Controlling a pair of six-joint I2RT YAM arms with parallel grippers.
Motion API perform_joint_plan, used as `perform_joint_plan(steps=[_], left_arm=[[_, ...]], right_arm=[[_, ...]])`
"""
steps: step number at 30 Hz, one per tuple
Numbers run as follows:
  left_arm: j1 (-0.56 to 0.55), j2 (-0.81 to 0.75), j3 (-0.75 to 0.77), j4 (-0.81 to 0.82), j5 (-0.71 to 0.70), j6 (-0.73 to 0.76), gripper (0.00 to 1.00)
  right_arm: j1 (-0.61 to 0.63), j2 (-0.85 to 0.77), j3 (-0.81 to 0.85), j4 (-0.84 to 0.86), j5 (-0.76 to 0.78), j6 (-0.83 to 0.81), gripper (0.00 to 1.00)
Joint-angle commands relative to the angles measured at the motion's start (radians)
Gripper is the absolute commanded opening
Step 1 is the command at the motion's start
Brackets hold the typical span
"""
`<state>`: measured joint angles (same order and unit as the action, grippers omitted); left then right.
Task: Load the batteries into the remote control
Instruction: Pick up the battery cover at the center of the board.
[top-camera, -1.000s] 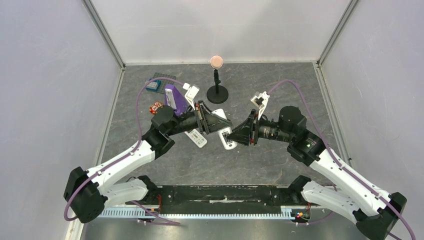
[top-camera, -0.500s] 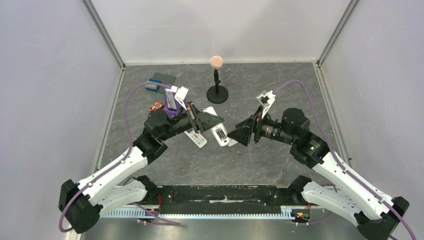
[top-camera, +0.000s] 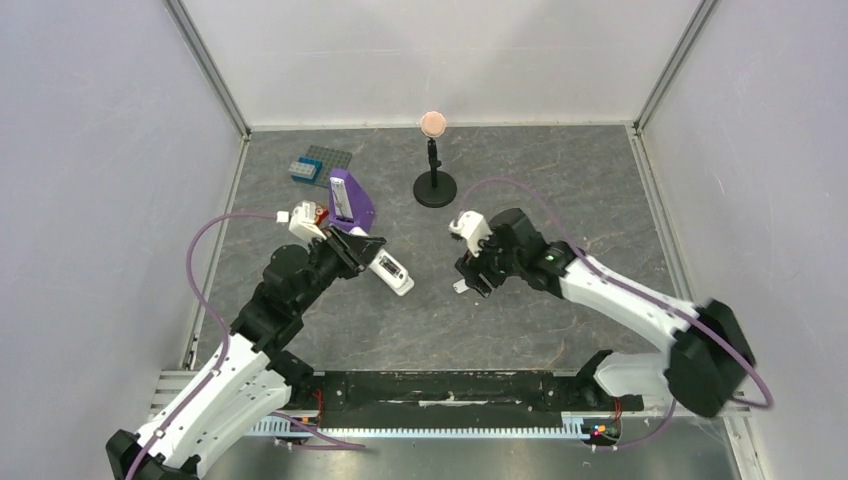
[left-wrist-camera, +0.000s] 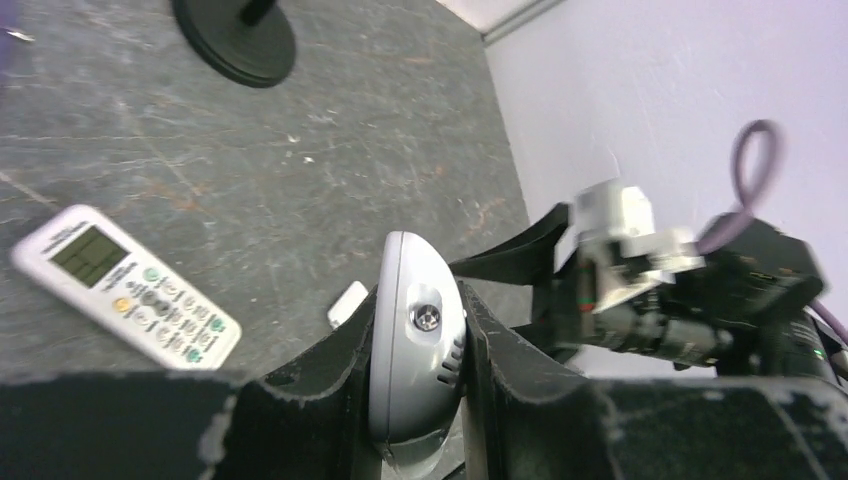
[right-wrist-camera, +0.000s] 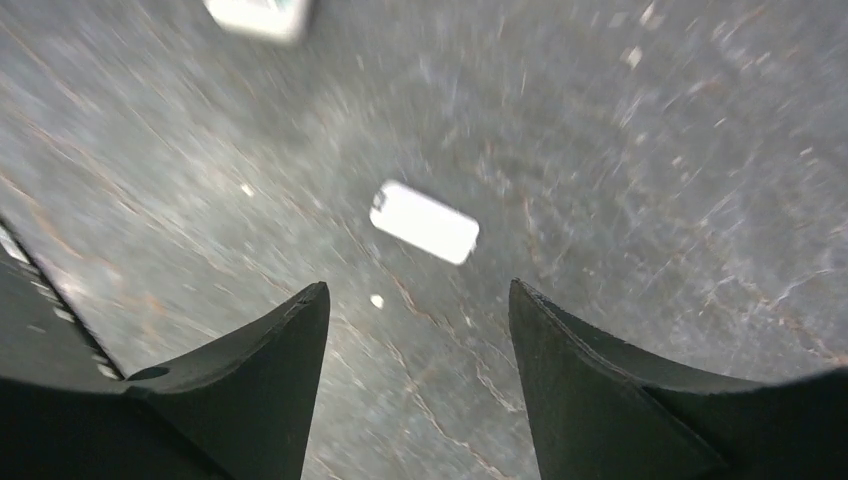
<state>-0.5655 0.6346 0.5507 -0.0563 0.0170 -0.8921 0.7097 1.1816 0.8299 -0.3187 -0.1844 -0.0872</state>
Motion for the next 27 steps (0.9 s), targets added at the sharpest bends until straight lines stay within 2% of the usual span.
perform_joint_plan(steps=[1,2,4,5,6,7,8,11,14,17,22,27], left_arm=[[0.035,-0.039,0.036,-0.112,-0.107,-0.003,0.02],[0.04,-0.042,0.042,-0.123,-0.112,0.001,0.02],[0.044,-0.048,0.043,-0.129,-0.127,0.01,0.02],[0.045,-0.049,0.043,-0.127,-0.134,0.013,0.02],[0.047,-0.048,0.042,-0.123,-0.139,0.015,0.02],[0.047,-0.045,0.041,-0.113,-0.14,0.017,0.02],[0.048,-0.039,0.041,-0.105,-0.14,0.02,0.02],[0.05,-0.02,0.042,-0.082,-0.133,0.025,0.02],[0.052,-0.013,0.049,-0.079,-0.131,0.038,0.02],[0.054,-0.018,0.051,-0.077,-0.133,0.051,0.02],[0.057,-0.026,0.052,-0.076,-0.153,0.071,0.02],[0.061,-0.027,0.049,-0.068,-0.178,0.083,0.02]], right_arm=[[-0.004,0.209,0.148,-0.118,0.068,-0.188,0.65],[-0.005,0.249,0.208,-0.137,0.094,-0.123,0.63],[-0.005,0.326,0.275,-0.14,0.22,0.119,0.6],[-0.005,0.354,0.288,-0.138,0.276,0.24,0.53],[-0.005,0.376,0.29,-0.139,0.296,0.373,0.41],[-0.004,0.391,0.284,-0.141,0.291,0.476,0.35],[-0.003,0.398,0.269,-0.135,0.289,0.594,0.35],[0.006,0.363,0.172,-0.041,0.263,0.855,0.48],[0.017,0.302,0.119,-0.001,0.338,1.075,0.73],[0.028,0.275,0.148,-0.039,0.439,1.205,0.84],[0.03,0.342,0.294,-0.283,0.573,1.426,0.82],[0.029,0.547,0.553,-0.667,0.562,1.621,0.72]])
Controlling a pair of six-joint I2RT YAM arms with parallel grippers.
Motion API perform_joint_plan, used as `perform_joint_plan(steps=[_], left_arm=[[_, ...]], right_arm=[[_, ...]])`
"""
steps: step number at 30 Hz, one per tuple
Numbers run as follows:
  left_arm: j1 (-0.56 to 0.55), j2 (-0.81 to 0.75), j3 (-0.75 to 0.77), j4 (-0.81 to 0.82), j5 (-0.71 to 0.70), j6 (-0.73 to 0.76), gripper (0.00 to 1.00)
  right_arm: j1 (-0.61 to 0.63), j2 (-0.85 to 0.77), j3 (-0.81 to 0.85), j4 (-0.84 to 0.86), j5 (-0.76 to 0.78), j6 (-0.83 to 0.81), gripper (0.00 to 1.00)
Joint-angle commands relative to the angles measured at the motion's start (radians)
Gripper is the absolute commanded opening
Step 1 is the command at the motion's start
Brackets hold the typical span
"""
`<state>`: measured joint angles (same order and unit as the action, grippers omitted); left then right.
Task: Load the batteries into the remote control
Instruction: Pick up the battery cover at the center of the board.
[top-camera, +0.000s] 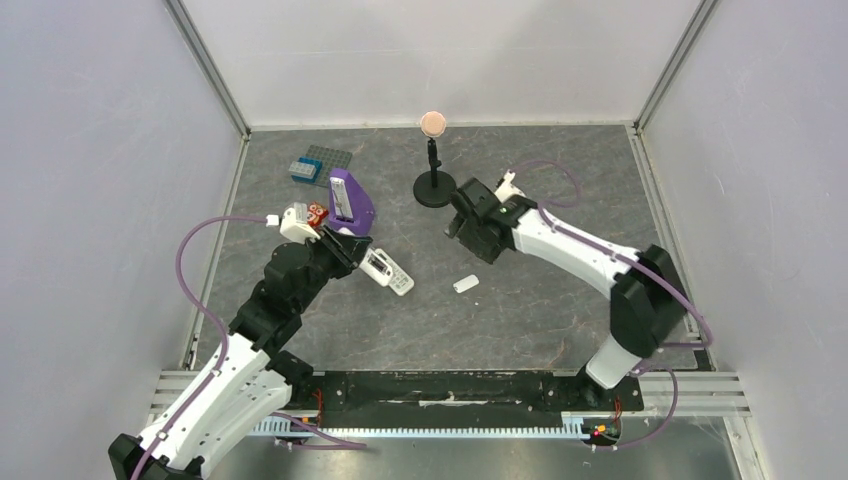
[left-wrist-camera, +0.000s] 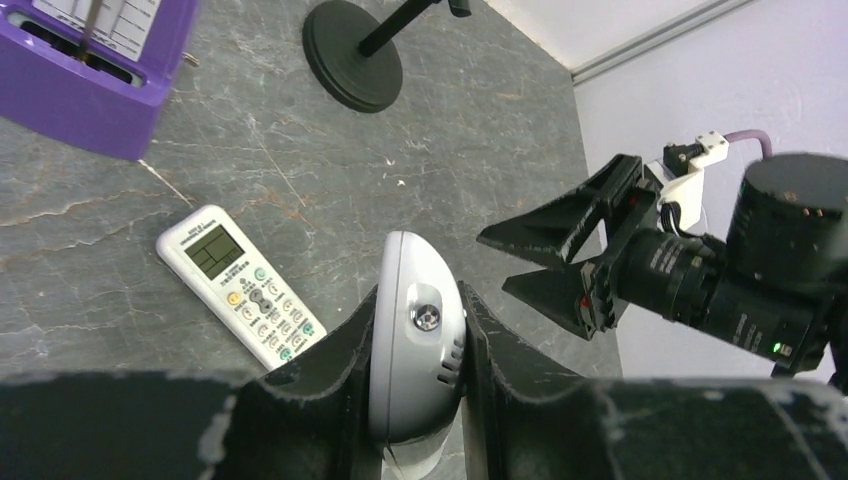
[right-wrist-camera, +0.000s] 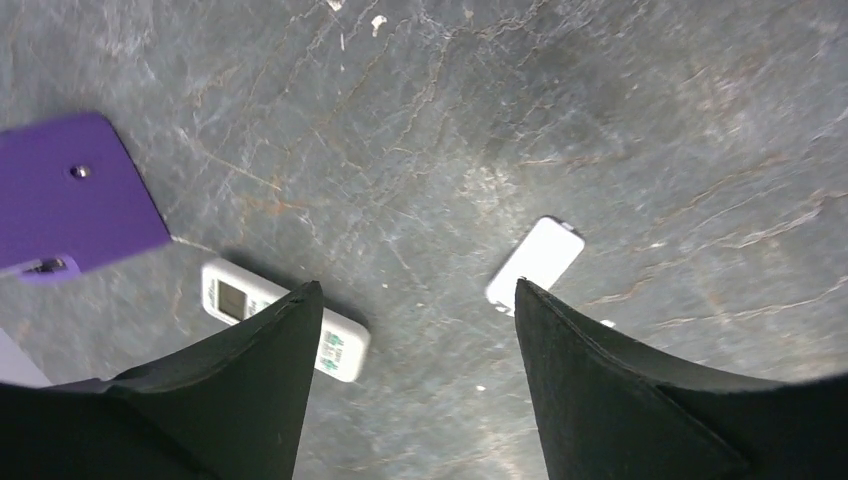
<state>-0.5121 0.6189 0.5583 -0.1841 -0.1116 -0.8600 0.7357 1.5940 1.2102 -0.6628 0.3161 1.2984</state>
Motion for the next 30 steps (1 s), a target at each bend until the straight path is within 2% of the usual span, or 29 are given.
perform_joint_plan(steps=[1,5,9,15,30], left_arm=[[0.008,-0.012,0.041,0.06,-0.052,0.052,0.02],[0.015,-0.014,0.046,0.054,-0.06,0.065,0.02],[0.018,-0.013,0.056,0.044,-0.063,0.079,0.02],[0.024,-0.005,0.057,0.044,-0.065,0.083,0.02],[0.041,-0.006,0.055,0.025,-0.054,0.093,0.02]], right_arm=[[0.003,0.171,0.209,-0.358,0.035,0.243,0.72],[0.017,0.239,0.223,-0.366,-0.031,0.279,0.7],[0.019,0.229,0.166,-0.371,-0.03,0.37,0.65],[0.022,0.257,0.133,-0.359,-0.081,0.415,0.56],[0.034,0.345,0.129,-0.294,-0.087,0.447,0.51]])
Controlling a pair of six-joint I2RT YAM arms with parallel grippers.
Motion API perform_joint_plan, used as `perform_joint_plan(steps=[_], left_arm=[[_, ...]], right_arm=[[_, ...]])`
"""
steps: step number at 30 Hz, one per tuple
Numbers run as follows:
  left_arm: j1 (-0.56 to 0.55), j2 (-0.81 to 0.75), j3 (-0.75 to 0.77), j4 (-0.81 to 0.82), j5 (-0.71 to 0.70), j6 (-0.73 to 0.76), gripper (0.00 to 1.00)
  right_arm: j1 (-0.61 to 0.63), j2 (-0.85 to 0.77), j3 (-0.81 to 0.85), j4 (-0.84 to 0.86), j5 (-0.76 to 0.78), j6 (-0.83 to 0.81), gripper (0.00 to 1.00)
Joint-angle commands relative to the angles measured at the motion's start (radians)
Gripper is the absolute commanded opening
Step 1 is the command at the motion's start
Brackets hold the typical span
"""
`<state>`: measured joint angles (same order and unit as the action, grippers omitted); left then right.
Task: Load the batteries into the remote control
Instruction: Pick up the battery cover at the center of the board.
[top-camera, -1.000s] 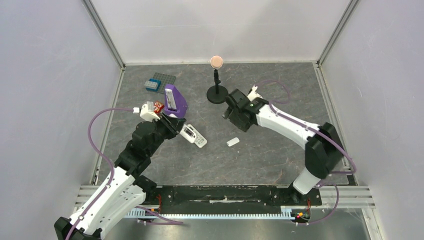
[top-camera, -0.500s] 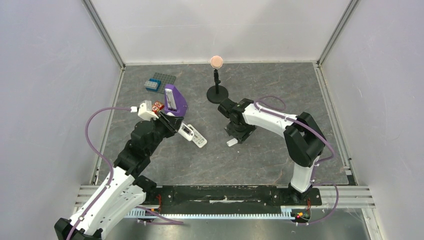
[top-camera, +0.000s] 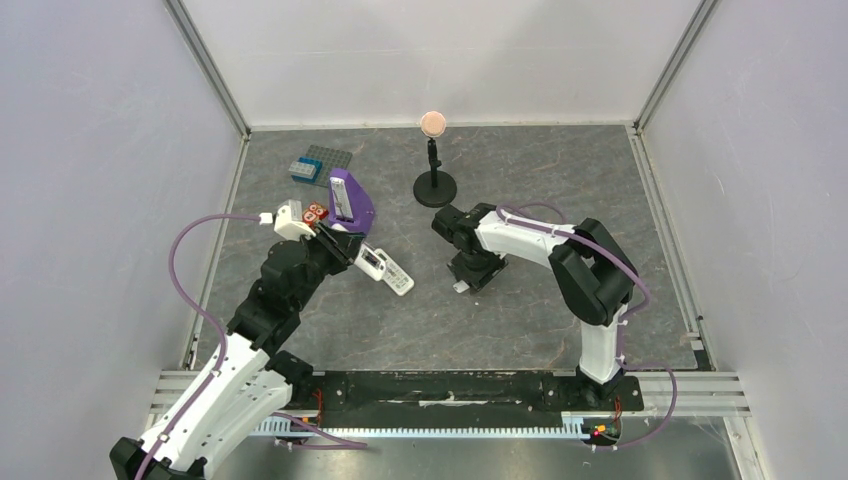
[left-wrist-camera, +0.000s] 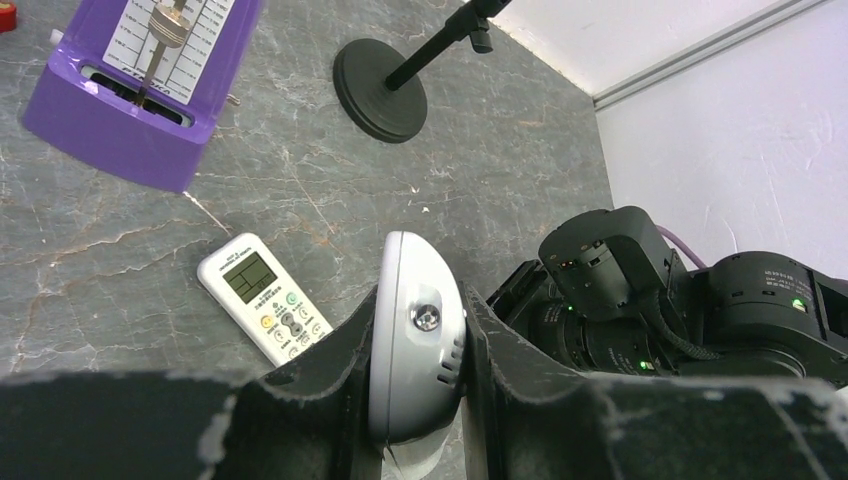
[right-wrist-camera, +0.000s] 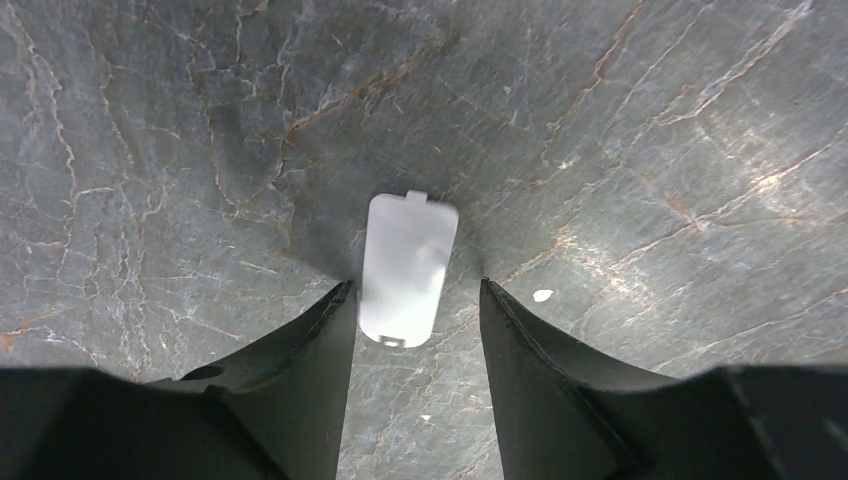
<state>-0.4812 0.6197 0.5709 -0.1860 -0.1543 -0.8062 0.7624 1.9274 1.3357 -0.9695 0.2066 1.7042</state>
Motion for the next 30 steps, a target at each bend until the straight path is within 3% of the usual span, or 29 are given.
perform_joint_plan(steps=[1,9,23,30], left_arm=[[0.011,-0.009,0.04,0.026,-0.012,0.039,0.02],[0.021,-0.02,0.034,0.019,-0.01,0.042,0.02],[0.026,-0.013,0.019,0.037,0.046,0.024,0.02],[0.027,0.026,0.008,0.082,0.15,0.02,0.02]], right_arm=[[0.006,0.014,0.005,0.015,0.022,0.04,0.5],[0.008,0.054,-0.004,0.006,-0.021,0.019,0.49],[0.028,0.018,-0.027,0.017,0.039,-0.046,0.25],[0.028,-0.106,-0.06,0.055,0.164,-0.229,0.27]])
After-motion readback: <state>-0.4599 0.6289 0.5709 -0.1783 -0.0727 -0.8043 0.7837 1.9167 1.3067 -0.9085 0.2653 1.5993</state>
